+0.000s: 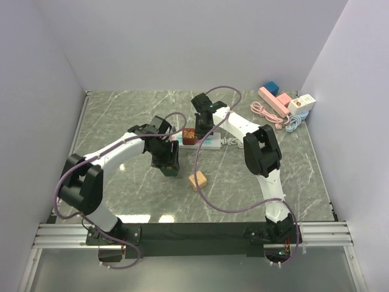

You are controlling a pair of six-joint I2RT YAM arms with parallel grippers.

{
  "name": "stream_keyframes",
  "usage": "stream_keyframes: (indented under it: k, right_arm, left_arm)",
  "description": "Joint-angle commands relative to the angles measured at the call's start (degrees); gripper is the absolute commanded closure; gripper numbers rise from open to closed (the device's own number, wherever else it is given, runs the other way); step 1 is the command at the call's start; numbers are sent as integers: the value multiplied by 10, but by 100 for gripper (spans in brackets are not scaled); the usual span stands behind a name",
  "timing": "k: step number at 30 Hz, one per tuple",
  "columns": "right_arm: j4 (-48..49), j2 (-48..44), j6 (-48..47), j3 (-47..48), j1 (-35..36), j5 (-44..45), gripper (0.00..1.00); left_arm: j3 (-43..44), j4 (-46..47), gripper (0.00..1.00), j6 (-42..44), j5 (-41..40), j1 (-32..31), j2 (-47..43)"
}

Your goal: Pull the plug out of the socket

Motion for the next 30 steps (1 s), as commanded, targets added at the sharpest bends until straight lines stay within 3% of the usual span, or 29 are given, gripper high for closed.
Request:
stream_keyframes:
  k: [1, 11, 16, 17, 18, 20, 21, 24, 27, 30]
  right_arm:
    - [-44, -19, 18, -29, -2, -26, 100]
    - [-59, -41, 18, -20, -6, -26, 100]
    - [-58, -41, 15, -27, -7, -24, 100]
    - [-58, -41, 15, -28, -8, -24, 100]
    - [-58, -41, 15, -27, -7, -23, 100]
    - [-59, -40, 12, -24, -8, -22, 100]
    - [-60, -40, 10, -21, -8, -22, 100]
    - [-63, -40, 7, -13, -12, -20, 100]
    - [-68, -37, 2, 0, -16, -17, 98]
    - [-73, -34, 0, 12, -22, -17, 96]
  left_arm:
    - [0, 47, 100, -8, 46, -6, -1]
    - [12, -6, 99, 28, 104, -21, 97]
    - [21, -14, 100, 37, 108, -27, 94]
    - [32, -15, 96, 36, 107, -26, 91]
    - [38, -17, 75, 34, 104, -27, 90]
    - [61, -19, 54, 24, 95, -26, 80]
    - [69, -18, 37, 21, 86, -27, 75]
    - [109, -20, 14, 7, 46, -19, 55]
    - [147, -34, 1, 6, 33, -2, 53]
    - [171, -66, 1, 28, 45, 5, 88]
